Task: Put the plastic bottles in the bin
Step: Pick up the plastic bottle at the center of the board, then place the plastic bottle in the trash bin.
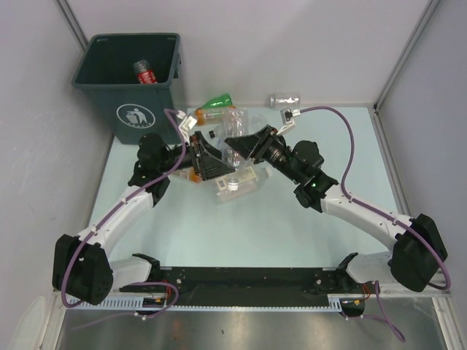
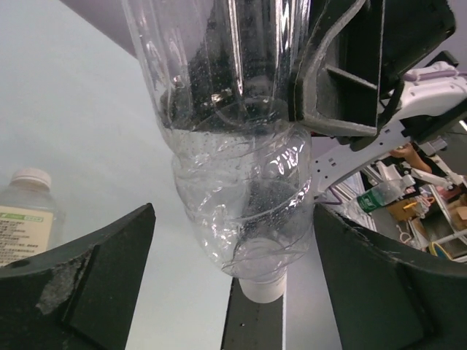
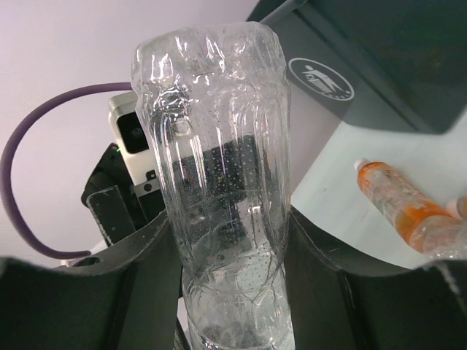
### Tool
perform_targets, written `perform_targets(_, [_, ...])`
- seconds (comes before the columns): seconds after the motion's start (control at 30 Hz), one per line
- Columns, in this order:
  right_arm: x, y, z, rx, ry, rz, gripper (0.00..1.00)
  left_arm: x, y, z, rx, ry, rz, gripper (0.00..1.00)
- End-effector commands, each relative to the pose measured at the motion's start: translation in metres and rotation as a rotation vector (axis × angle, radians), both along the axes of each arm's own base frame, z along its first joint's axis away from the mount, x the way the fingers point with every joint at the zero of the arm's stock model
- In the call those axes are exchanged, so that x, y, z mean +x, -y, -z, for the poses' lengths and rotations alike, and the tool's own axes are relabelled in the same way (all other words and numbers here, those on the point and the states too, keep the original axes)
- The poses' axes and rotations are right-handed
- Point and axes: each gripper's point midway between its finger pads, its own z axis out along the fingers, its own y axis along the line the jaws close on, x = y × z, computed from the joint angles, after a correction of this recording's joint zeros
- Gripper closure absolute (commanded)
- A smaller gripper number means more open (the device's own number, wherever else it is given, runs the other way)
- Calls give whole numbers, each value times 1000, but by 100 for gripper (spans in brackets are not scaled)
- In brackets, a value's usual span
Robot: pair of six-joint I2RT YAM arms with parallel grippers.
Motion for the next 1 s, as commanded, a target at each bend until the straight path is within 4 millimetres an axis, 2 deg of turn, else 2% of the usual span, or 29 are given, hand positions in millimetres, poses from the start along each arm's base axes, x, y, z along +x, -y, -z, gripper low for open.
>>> perform_targets(0.0, [-8,-7,-22,71,75,-25,51,-13,4,-17,-45,61,62,12])
perform_targets(0.03, [-8,-7,-22,70,78,-24,51,-13,4,-17,-45,60,60,22])
perform_targets(0.1, [-7,-9,-18,63,72,-25,50,-13,4,-17,-45,60,60,29])
perform_targets(0.13, [-7,-8,-17,56,73,-21,50,-13,4,-17,-45,60,60,38])
perform_targets(0.2, [-6,-8,-15,46,64,-14,48,-13,4,-18,-44,60,59,45])
perform_targets(0.23, [-5,-8,-15,44,64,-9,47,-12,4,-16,-41,55,57,53])
perform_targets(0.33, [-6,-6,-14,35,64,-4,36,-10,4,-15,-33,48,51,64])
perform_targets(0.37, [-5,-6,-13,27,67,2,26,-9,4,-17,-32,54,43,66])
perform_targets(0.43, [-4,-4,-10,9,60,12,13,-8,3,-15,-20,56,33,67])
perform_targets(0.47, [-5,-2,-11,1,73,17,1,-7,3,-16,-15,65,20,67])
perform_targets(0.63, [-6,11,-10,-60,78,71,0,0,-3,-17,28,114,-49,65])
perform_targets(0.67, [-8,18,-16,-62,88,90,0,0,-4,-16,35,115,-58,65])
perform_targets(0.77, [-8,33,-11,-124,83,148,0,4,-6,-18,51,142,-94,63])
perform_targets(0.8, [-13,40,-12,-145,80,153,0,4,-7,-14,63,129,-99,64])
perform_targets(0.97, [-7,88,-2,-235,15,330,0,19,-16,-14,121,162,-203,62])
